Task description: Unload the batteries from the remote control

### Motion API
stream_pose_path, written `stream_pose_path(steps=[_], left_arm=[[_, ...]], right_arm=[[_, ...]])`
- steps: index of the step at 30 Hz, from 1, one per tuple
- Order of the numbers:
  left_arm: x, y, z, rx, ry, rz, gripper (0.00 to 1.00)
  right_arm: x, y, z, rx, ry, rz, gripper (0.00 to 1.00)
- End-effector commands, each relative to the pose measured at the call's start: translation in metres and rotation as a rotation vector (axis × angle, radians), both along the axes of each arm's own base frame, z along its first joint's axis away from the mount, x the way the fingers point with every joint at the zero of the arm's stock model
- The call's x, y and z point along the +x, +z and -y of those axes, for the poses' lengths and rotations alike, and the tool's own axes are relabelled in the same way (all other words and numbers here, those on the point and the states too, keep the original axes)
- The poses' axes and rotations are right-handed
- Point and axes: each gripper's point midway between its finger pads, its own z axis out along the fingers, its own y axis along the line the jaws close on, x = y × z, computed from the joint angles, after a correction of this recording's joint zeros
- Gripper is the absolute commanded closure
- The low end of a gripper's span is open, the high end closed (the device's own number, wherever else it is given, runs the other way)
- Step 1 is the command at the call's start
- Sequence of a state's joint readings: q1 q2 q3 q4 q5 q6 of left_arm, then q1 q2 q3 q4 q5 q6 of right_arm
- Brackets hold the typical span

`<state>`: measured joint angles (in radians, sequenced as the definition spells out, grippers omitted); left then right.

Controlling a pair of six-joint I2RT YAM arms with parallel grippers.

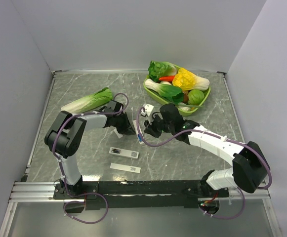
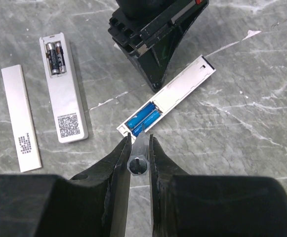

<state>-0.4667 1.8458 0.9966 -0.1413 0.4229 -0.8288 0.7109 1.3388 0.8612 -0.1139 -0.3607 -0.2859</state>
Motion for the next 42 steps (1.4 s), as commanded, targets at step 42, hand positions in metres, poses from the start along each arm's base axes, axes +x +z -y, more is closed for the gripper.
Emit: stream_pose_path(steps=[42], left_arm=[[-0.015, 0.004, 0.025, -0.151, -0.048, -0.032, 0.94]], right_arm=[[-0.007, -0.035, -0.021, 0.013, -0.004, 0.073, 1.00]])
